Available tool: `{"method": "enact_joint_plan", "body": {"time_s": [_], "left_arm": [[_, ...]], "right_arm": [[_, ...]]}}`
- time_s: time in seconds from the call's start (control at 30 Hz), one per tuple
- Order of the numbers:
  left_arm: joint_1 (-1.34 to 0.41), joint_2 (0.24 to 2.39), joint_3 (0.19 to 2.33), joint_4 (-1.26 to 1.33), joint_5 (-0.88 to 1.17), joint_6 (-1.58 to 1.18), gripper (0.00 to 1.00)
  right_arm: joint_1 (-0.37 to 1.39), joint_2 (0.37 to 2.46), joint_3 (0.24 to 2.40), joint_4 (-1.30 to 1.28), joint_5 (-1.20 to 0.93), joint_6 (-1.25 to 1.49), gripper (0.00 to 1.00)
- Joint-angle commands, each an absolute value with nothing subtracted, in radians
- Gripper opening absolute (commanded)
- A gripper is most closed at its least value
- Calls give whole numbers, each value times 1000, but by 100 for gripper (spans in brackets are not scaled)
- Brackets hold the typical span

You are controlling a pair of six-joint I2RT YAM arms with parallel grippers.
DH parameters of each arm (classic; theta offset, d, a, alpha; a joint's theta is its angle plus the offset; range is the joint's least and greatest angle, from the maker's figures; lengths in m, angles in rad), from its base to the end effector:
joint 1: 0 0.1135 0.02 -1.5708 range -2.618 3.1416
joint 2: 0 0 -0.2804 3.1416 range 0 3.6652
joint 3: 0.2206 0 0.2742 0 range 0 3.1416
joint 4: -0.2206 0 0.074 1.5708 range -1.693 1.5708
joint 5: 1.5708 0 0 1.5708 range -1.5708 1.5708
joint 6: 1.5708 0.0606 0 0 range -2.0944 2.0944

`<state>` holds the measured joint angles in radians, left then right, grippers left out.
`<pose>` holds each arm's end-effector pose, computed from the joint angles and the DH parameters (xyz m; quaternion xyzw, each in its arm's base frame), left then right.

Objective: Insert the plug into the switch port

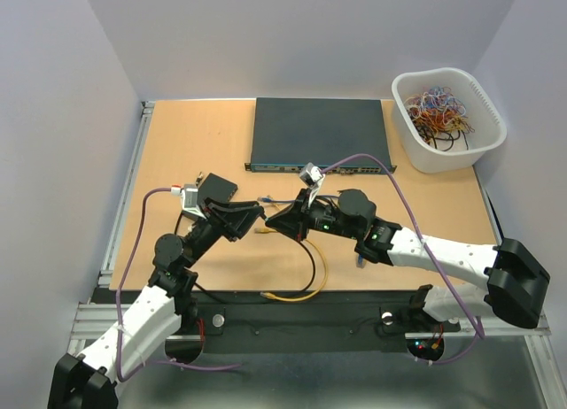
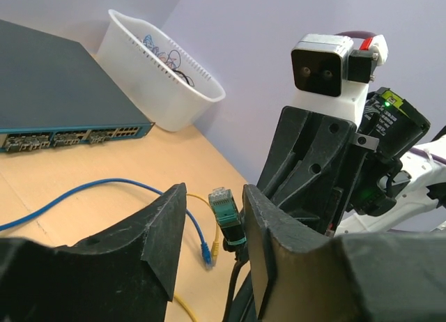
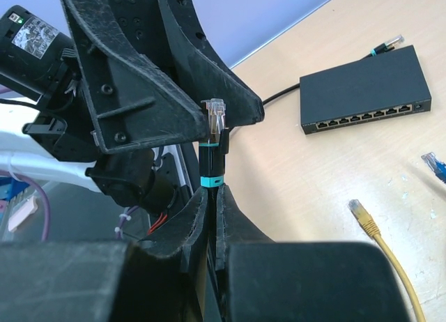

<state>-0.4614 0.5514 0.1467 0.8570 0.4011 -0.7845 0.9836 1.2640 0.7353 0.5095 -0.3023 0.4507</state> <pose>0.1394 -0.0957 0.2669 0.0830 0.5403 -0.5705 0.6130 0.1669 0.2834 0.2951 -0.2875 0.6531 0.5360 0.4511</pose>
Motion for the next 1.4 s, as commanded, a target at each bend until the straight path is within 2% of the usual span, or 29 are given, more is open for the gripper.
{"method": "enact_joint_plan", "body": {"time_s": [0.0, 0.1, 0.2, 0.23, 0.27, 0.37, 0.43, 0.53, 0.63, 0.73, 0.93, 1.37], "left_arm": [[-479, 552, 189, 931, 379, -761, 47], [-489, 560, 192, 931, 374, -755, 38], [-495, 563, 192, 931, 370, -752, 22], [-495, 563, 190, 931, 371, -750, 8], [-497, 563, 192, 931, 370, -749, 0], [-495, 552, 195, 931, 387, -730, 0], [-495, 540, 196, 955, 416, -718, 0], [-495, 532, 195, 1027, 472, -704, 0], [-497, 549, 195, 1147, 550, -721, 0], [-497, 587, 193, 1295, 633, -777, 0], [-497, 655, 176, 1489, 699, -851, 0], [-503, 701, 160, 1551, 677, -856, 0]], "right_arm": [[994, 1262, 727, 591, -322, 466, 0], [994, 1262, 727, 592, -324, 468, 0], [994, 1255, 723, 591, -322, 466, 1], [994, 1255, 719, 591, -322, 469, 1], [993, 1249, 718, 591, -319, 469, 1], [991, 1200, 713, 548, -252, 439, 33], [964, 1160, 706, 534, -255, 426, 63], [875, 1091, 703, 543, -423, 439, 73], [809, 1060, 718, 561, -642, 465, 74], [793, 1072, 747, 561, -730, 472, 70], [792, 1141, 773, 612, -799, 508, 60], [793, 1235, 813, 696, -868, 568, 45]]}}
